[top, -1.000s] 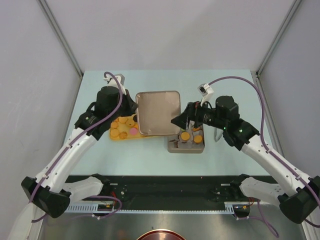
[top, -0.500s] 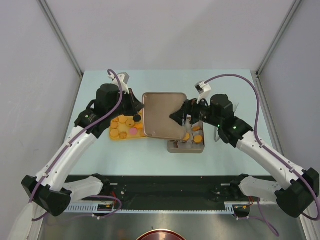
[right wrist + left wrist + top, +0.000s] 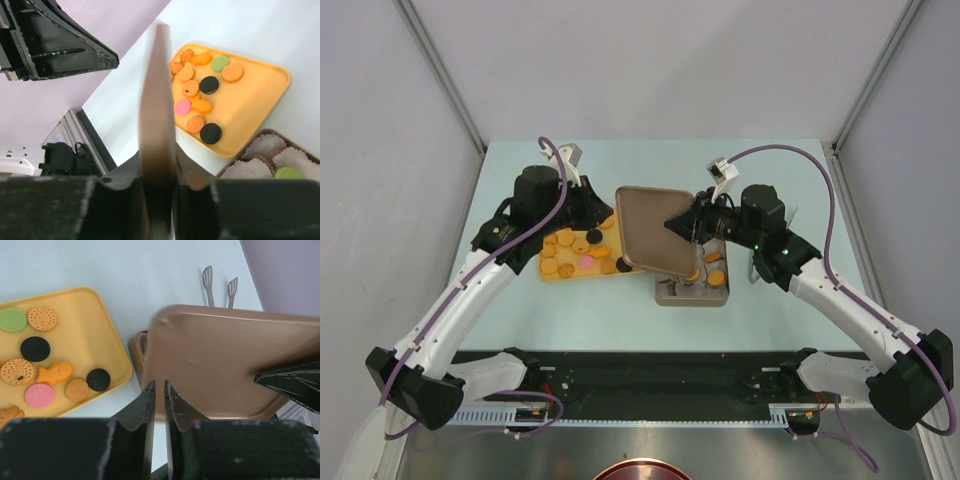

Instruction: Pack the cookies

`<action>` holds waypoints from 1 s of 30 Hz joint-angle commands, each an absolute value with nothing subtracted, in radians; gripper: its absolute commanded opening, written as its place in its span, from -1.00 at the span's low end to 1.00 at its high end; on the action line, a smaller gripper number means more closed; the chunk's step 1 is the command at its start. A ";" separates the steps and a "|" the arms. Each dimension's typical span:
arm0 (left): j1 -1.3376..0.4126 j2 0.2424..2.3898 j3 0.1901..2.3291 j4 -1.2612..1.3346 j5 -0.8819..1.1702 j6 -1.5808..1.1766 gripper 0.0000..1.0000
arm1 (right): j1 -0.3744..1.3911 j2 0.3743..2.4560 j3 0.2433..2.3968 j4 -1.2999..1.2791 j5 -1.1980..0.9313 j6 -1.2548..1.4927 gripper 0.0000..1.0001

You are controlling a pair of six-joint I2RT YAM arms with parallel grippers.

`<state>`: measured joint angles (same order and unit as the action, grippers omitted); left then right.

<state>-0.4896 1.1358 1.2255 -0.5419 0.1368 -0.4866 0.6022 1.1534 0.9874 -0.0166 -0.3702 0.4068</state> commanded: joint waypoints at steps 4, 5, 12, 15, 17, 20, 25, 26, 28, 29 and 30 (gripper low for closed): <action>-0.463 1.163 1.272 -0.476 0.175 -0.492 -0.53 | 0.581 1.085 0.992 0.006 -0.373 0.394 -0.80; -0.459 1.166 1.281 -0.477 0.175 -0.492 -0.51 | 0.577 1.083 0.992 0.006 -0.373 0.393 -0.83; -0.428 1.181 1.305 -0.483 0.131 -0.526 -0.20 | 0.557 1.049 0.994 0.006 -0.365 0.380 -1.00; -0.420 1.169 1.282 -0.482 0.091 -0.572 0.41 | 0.555 1.034 1.000 0.006 -0.321 0.348 -1.00; -0.416 1.163 1.260 -0.476 0.061 -0.597 0.74 | 0.566 1.041 1.037 -0.064 -0.255 0.283 -1.00; -0.410 1.161 1.244 -0.465 0.049 -0.652 0.99 | 0.621 1.058 1.095 -0.150 -0.111 0.154 -1.00; -0.403 1.181 1.265 -0.497 0.043 -0.703 1.00 | 0.810 1.098 1.155 -0.235 0.384 -0.079 -1.00; -0.399 1.183 1.269 -0.499 0.063 -0.710 1.00 | 0.862 1.107 1.161 -0.235 0.462 -0.113 -1.00; -0.396 1.189 1.256 -0.476 0.109 -0.716 1.00 | 0.923 1.144 1.175 -0.226 0.684 -0.236 -1.00; -0.396 1.181 1.226 -0.456 0.159 -0.722 1.00 | 0.971 1.161 1.175 -0.212 0.756 -0.277 -1.00; -0.396 1.174 1.204 -0.404 0.181 -0.732 1.00 | 0.989 1.179 1.175 -0.198 0.825 -0.373 -1.00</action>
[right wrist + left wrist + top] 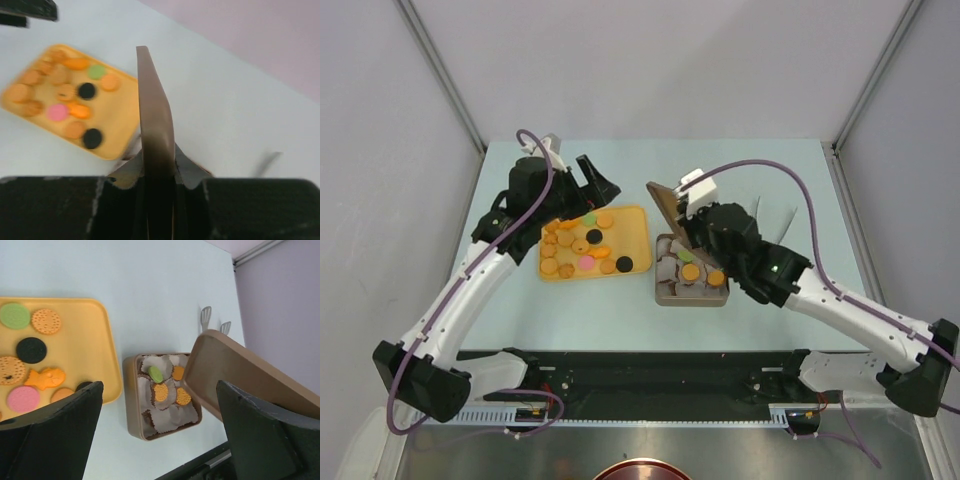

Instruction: Pack the cookies

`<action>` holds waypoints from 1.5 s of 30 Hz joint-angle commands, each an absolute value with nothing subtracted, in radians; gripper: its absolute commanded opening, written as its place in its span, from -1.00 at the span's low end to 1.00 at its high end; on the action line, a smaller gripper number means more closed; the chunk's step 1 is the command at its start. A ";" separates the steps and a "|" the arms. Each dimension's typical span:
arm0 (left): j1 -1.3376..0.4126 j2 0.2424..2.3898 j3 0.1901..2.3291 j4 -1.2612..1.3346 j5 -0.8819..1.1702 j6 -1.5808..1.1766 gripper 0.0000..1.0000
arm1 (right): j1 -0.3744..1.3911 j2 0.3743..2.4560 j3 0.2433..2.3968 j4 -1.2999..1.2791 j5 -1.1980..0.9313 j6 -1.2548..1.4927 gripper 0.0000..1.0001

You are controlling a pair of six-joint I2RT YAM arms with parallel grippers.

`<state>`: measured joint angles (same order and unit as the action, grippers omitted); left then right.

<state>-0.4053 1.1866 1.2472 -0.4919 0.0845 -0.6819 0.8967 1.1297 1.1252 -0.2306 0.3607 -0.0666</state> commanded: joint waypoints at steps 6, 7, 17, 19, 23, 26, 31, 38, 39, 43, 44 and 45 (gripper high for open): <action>-0.396 1.166 1.109 -0.235 0.366 -0.822 1.00 | 1.066 1.287 1.166 -0.092 1.115 -0.540 -1.00; -0.396 1.175 1.114 -0.230 0.386 -0.831 1.00 | 1.072 1.308 1.166 -0.087 1.132 -0.567 -1.00; -0.405 1.320 1.277 -0.256 0.547 -0.894 1.00 | 1.175 1.385 1.132 -0.009 1.152 -0.780 -1.00; -0.405 1.379 1.325 -0.297 0.586 -0.865 1.00 | 1.216 1.388 1.109 0.036 1.158 -0.831 -1.00; -0.400 1.407 1.318 -0.322 0.589 -0.815 1.00 | 1.270 1.396 0.970 0.197 1.204 -0.984 -1.00; -0.388 1.439 1.312 -0.307 0.655 -0.804 1.00 | 1.307 1.378 0.896 0.322 1.236 -1.077 -1.00; -0.388 1.460 1.293 -0.281 0.738 -0.796 1.00 | 1.341 1.240 0.755 0.465 1.249 -1.216 -1.00; -0.405 1.433 1.253 -0.245 0.784 -0.782 0.97 | 1.365 1.124 0.649 0.569 1.243 -1.322 -1.00; -0.413 1.439 1.256 -0.245 0.794 -0.779 0.96 | 1.374 1.127 0.647 0.586 1.241 -1.339 -1.00; -0.469 1.469 1.282 -0.245 0.818 -0.776 0.96 | 1.394 1.169 0.647 0.650 1.218 -1.381 -1.00; -0.475 1.473 1.285 -0.242 0.815 -0.776 0.96 | 1.396 1.186 0.646 0.673 1.213 -1.390 -1.00; -0.480 1.476 1.285 -0.236 0.815 -0.779 0.96 | 1.397 1.192 0.647 0.684 1.210 -1.393 -1.00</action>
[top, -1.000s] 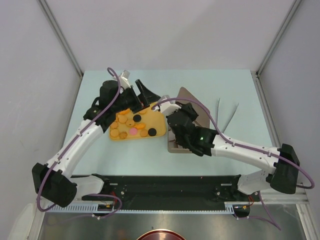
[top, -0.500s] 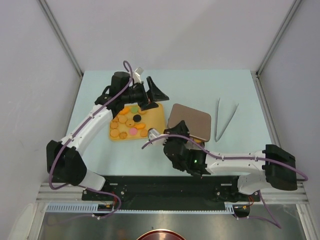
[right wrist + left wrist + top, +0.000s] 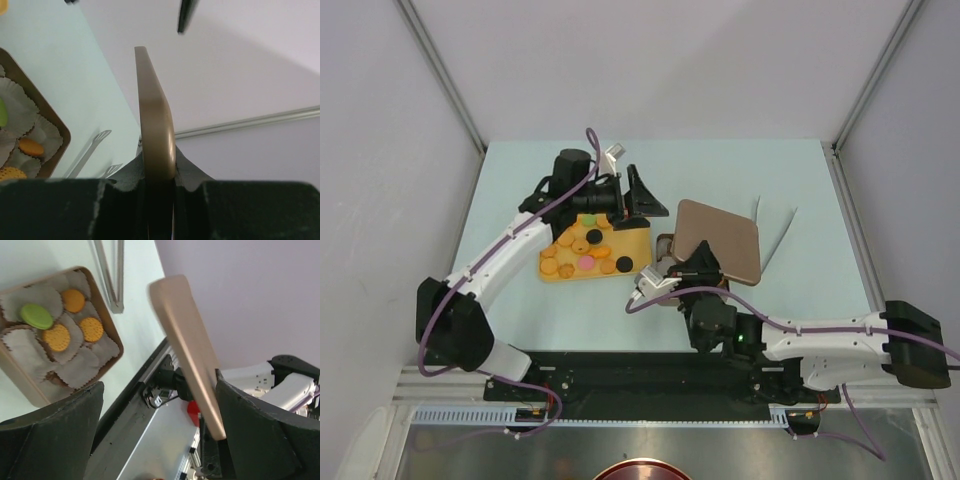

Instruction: Pack the cookies

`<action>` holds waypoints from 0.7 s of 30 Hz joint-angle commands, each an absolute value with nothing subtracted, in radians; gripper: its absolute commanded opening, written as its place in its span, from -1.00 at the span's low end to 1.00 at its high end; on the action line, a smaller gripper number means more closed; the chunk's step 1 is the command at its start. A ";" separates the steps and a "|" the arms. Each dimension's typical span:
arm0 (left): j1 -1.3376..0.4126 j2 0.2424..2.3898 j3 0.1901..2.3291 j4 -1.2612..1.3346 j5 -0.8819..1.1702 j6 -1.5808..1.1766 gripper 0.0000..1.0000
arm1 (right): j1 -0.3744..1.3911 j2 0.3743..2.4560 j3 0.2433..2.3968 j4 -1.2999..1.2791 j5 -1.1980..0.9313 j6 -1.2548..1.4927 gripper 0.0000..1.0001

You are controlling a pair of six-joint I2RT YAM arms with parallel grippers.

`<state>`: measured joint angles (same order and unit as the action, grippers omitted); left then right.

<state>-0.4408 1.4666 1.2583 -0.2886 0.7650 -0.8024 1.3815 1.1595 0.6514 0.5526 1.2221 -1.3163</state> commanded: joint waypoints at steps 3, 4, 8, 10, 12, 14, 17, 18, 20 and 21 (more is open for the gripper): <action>-0.489 1.486 1.282 -0.215 0.811 -0.799 0.95 | 1.410 1.212 0.647 0.704 1.209 -1.405 -1.00; -0.497 1.494 1.282 -0.201 0.810 -0.808 0.95 | 1.416 1.216 0.647 0.706 1.209 -1.405 -1.00; -0.535 1.517 1.305 -0.207 0.798 -0.807 0.94 | 1.428 1.236 0.647 0.716 1.213 -1.401 -1.00; -0.560 1.528 1.318 -0.215 0.796 -0.804 0.91 | 1.430 1.249 0.647 0.733 1.212 -1.411 -1.00; -0.574 1.545 1.316 -0.210 0.790 -0.807 0.83 | 1.436 1.258 0.647 0.762 1.210 -1.422 -1.00; -0.595 1.555 1.309 -0.187 0.790 -0.821 0.75 | 1.439 1.267 0.647 0.788 1.209 -1.437 -1.00; -0.623 1.574 1.307 -0.161 0.798 -0.834 0.54 | 1.448 1.273 0.647 0.808 1.207 -1.451 -1.00; -0.627 1.580 1.307 -0.160 0.798 -0.834 0.41 | 1.450 1.272 0.647 0.811 1.209 -1.451 -1.00; -0.637 1.585 1.304 -0.150 0.802 -0.838 0.28 | 1.450 1.266 0.647 0.813 1.210 -1.454 -1.00; -0.640 1.586 1.302 -0.144 0.802 -0.842 0.16 | 1.450 1.264 0.647 0.813 1.212 -1.454 -1.00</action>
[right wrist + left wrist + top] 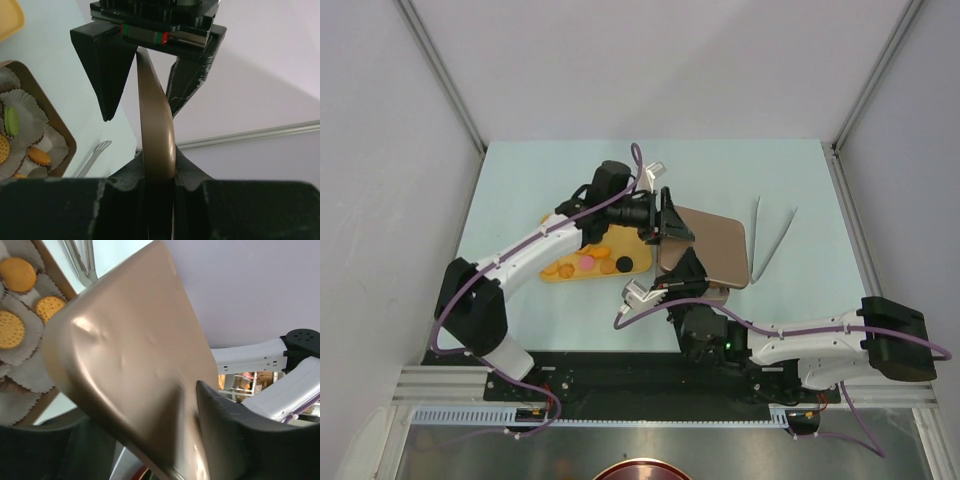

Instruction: Pack the cookies

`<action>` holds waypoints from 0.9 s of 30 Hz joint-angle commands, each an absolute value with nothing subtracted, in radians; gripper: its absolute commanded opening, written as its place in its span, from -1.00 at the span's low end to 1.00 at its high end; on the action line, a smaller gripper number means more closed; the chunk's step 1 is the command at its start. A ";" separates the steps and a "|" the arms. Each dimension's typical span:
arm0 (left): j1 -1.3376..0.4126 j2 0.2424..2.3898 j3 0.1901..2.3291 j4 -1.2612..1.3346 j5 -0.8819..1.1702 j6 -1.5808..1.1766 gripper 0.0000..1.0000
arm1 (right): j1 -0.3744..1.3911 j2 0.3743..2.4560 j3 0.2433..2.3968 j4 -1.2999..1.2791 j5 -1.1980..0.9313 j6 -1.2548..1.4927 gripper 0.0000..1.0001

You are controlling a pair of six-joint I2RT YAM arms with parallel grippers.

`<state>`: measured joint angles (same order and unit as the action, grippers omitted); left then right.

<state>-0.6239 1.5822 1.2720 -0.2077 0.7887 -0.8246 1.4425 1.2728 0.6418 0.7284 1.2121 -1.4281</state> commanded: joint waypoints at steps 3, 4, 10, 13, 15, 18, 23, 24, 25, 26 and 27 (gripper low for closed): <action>-0.646 1.594 1.282 -0.103 0.821 -0.865 0.00 | 1.454 1.261 0.647 0.819 1.212 -1.454 -1.00; -0.650 1.598 1.272 -0.083 0.831 -0.871 -0.04 | 1.457 1.259 0.647 0.822 1.213 -1.456 -1.00; -0.652 1.611 1.229 0.043 0.873 -0.936 -0.06 | 1.468 1.272 0.647 0.861 1.215 -1.471 -1.00; -0.653 1.620 1.216 0.098 0.908 -0.971 0.04 | 1.471 1.279 0.646 0.896 1.213 -1.494 -1.00; -0.655 1.621 1.216 0.106 0.920 -0.974 0.08 | 1.473 1.281 0.647 0.910 1.210 -1.505 -1.00; -0.655 1.618 1.213 0.129 0.940 -0.982 -0.20 | 1.471 1.278 0.646 0.913 1.209 -1.503 -1.00; -0.655 1.614 1.216 0.130 0.962 -0.979 -0.99 | 1.468 1.264 0.646 0.920 1.219 -1.508 -1.00; -0.655 1.612 1.216 0.130 0.963 -0.977 -0.99 | 1.468 1.262 0.646 0.920 1.223 -1.509 -1.00; -0.655 1.608 1.215 0.132 0.962 -0.976 -0.99 | 1.468 1.258 0.646 0.919 1.227 -1.509 -0.96; -0.655 1.606 1.216 0.133 0.963 -0.976 -0.99 | 1.467 1.249 0.646 0.919 1.230 -1.506 -0.90; -0.653 1.603 1.221 0.135 0.966 -0.974 -0.99 | 1.468 1.244 0.647 0.914 1.233 -1.503 -0.82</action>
<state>-0.6506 1.6272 1.2144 0.0429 0.8974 -1.1275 1.4651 1.3052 0.6170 0.8017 1.2152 -1.5318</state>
